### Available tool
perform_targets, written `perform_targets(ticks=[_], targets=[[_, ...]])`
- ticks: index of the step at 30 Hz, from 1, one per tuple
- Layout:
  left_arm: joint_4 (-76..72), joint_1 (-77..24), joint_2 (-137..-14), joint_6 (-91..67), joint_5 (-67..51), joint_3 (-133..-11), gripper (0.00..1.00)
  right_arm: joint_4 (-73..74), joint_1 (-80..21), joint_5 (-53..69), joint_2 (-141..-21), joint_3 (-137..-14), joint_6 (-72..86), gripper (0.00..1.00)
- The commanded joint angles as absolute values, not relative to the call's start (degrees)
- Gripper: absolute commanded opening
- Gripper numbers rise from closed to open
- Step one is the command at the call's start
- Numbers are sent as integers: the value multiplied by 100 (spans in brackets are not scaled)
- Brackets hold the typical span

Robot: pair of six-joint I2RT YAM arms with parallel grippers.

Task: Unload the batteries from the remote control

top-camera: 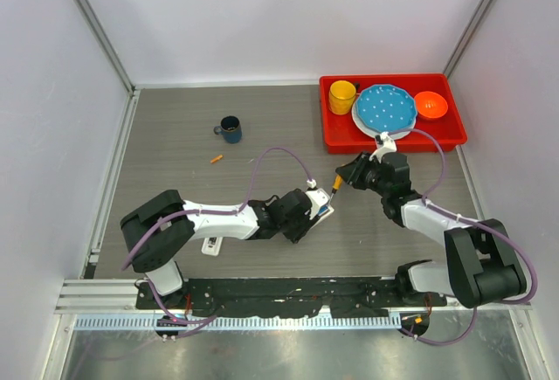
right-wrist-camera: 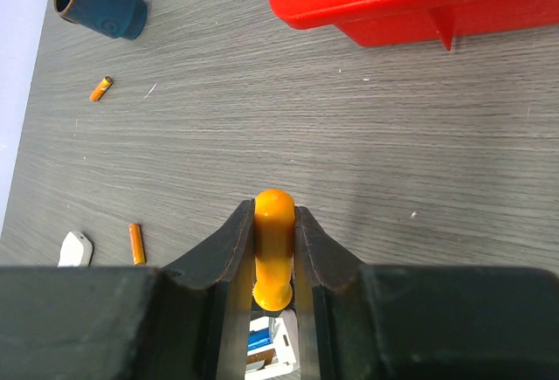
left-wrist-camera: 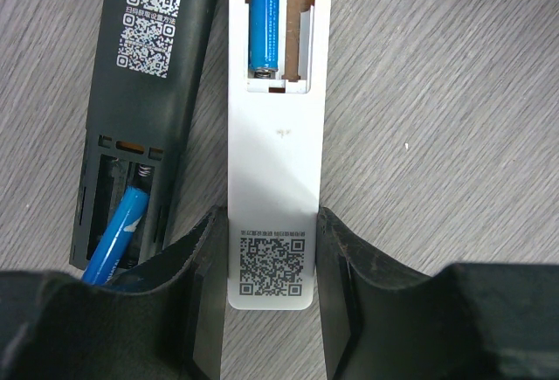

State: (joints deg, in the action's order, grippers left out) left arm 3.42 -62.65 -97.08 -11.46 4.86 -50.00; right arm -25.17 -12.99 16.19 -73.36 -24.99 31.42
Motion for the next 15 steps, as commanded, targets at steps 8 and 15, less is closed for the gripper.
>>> perform_targets(ticks=[8,15], targets=[[897,-6275,-10178,-1187,237,-4808,0,-2689,-1283,2029,-7550,-2549,3120,1],[896,-6275,-10195,-1178,246,-4825,0,-3146,-1283,2451,-7559,-2364,3585,2]])
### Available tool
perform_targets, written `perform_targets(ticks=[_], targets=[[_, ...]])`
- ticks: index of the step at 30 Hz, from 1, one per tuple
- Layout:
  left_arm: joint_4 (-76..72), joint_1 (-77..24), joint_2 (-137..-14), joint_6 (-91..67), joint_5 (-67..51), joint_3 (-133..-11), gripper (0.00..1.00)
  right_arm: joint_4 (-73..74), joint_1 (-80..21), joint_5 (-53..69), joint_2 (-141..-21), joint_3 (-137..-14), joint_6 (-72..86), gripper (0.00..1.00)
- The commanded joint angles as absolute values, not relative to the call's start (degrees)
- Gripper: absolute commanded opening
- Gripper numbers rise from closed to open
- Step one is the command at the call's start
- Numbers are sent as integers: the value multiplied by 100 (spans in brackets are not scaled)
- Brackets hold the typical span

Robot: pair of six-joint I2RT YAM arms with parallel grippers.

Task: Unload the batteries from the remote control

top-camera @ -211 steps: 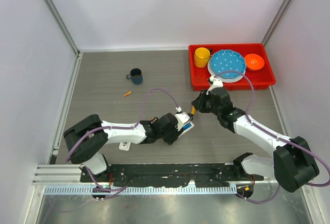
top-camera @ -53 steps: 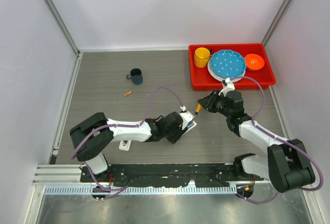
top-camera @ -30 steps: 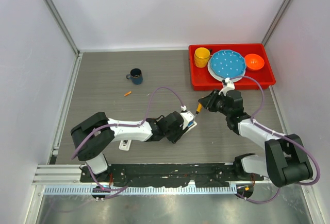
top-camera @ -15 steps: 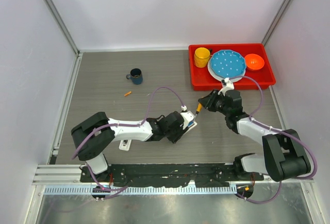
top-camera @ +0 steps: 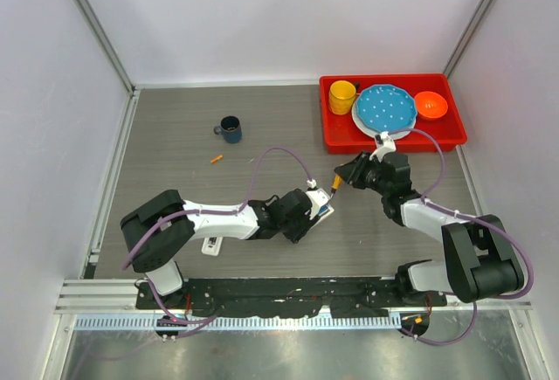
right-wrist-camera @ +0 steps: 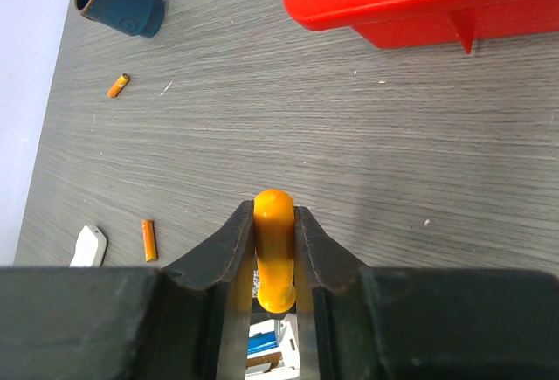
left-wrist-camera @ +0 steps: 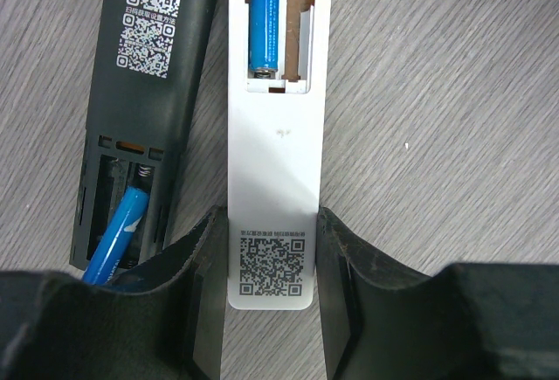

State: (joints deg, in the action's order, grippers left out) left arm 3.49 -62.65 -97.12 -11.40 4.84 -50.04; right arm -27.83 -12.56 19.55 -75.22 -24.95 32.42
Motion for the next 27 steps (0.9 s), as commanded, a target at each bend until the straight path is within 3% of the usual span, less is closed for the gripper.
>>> perform_targets(ticks=[1,16,27], targets=[[914,-6275,-10213,-1178,255,-4834,0,-3216,-1283,2487,-7541,-2321,3716,1],[861,-6275,-10178,-1178,220,-4808,0,-3797,-1283,2944,-7400,-2224,4438,1],[862,-6275,-10178,-1178,202,-4808,0,-3323,-1283,2725,-7146,-2303,4140,1]])
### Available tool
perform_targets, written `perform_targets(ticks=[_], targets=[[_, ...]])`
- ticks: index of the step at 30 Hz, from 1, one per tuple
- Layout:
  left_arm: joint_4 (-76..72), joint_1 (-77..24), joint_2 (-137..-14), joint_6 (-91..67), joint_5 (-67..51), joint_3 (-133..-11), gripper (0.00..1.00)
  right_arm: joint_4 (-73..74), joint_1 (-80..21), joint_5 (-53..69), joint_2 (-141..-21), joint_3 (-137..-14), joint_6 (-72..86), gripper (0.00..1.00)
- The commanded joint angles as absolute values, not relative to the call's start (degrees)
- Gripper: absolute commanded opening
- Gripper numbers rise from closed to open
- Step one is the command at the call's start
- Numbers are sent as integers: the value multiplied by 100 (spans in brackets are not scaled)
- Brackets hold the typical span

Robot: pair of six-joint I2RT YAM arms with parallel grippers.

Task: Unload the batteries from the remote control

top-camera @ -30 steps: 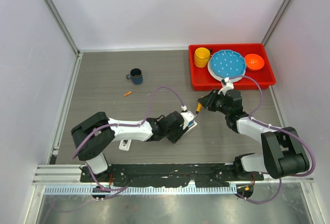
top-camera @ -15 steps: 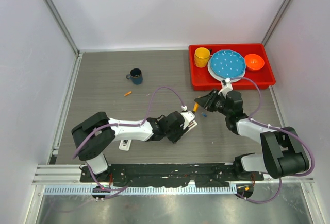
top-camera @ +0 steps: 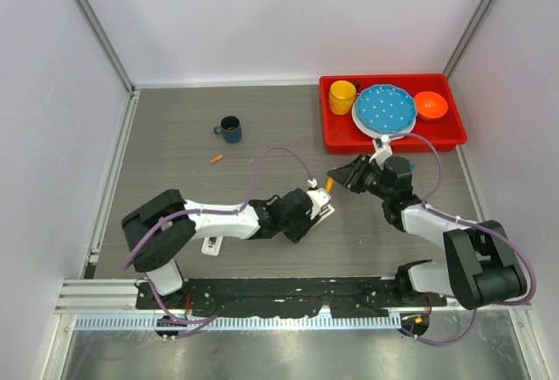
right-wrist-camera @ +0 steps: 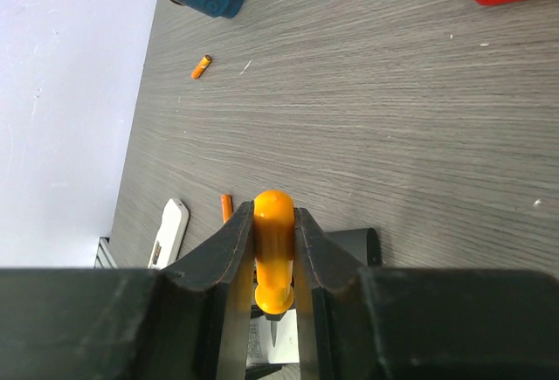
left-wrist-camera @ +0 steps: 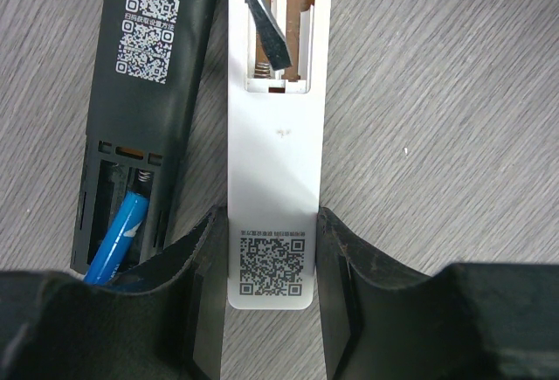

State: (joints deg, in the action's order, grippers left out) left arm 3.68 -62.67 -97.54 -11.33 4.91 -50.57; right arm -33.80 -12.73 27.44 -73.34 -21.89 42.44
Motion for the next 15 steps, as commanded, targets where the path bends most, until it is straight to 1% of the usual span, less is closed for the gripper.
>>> perform_targets(ticks=[1,15], targets=[[853,-6275,-10160,-1178,211,-4790,0,-3287,-1283,2716,-7119,-2329,4096,1],[940,-6275,-10204,-1187,351,-4825,0,-3173,-1292,2610,-7040,-2312,4052,1]])
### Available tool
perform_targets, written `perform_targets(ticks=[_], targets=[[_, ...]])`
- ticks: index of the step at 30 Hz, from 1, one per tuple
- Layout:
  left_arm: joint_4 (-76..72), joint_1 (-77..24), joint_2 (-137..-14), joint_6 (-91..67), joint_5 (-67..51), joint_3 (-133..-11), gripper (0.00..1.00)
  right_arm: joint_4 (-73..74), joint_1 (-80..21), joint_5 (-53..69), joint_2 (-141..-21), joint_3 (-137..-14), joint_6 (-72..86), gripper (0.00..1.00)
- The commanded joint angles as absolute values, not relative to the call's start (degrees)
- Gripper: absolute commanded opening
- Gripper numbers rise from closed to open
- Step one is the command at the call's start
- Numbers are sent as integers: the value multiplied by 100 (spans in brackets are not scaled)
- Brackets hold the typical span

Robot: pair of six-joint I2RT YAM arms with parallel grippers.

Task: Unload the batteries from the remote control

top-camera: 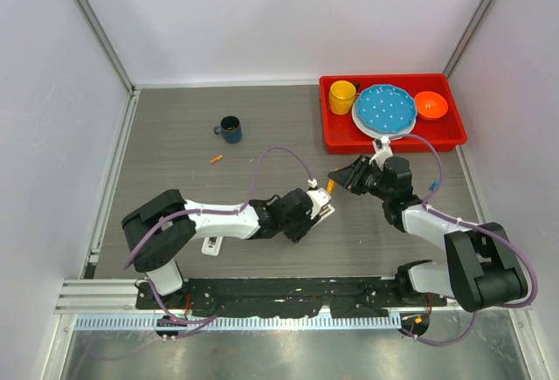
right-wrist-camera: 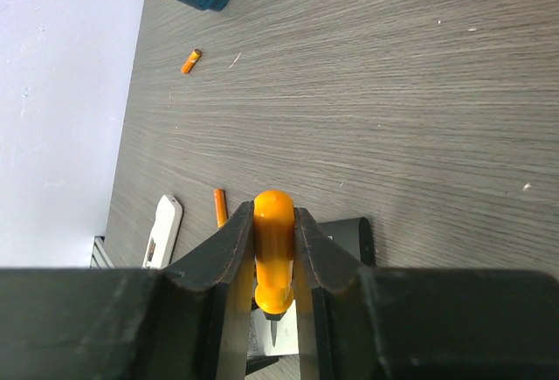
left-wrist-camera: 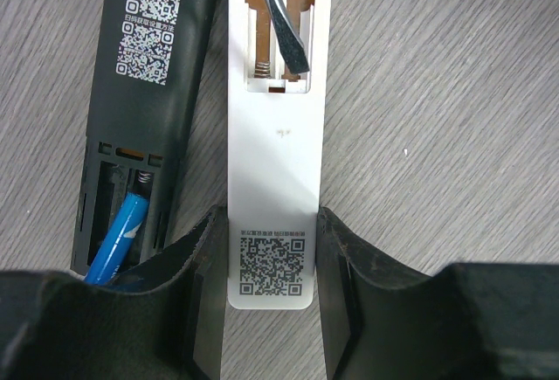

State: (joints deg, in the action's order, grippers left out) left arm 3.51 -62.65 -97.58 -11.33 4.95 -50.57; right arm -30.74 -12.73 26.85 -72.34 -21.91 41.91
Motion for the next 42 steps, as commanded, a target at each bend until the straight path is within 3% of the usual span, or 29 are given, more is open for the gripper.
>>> perform_targets(ticks=[1,42], targets=[[940,-6275,-10195,-1195,369,-4834,0,-3164,-1283,2610,-7049,-2312,4060,1],[220,-6284,-9150,-1169,413,-4149,0,-3304,-1257,2470,-6953,-2611,3559,2]])
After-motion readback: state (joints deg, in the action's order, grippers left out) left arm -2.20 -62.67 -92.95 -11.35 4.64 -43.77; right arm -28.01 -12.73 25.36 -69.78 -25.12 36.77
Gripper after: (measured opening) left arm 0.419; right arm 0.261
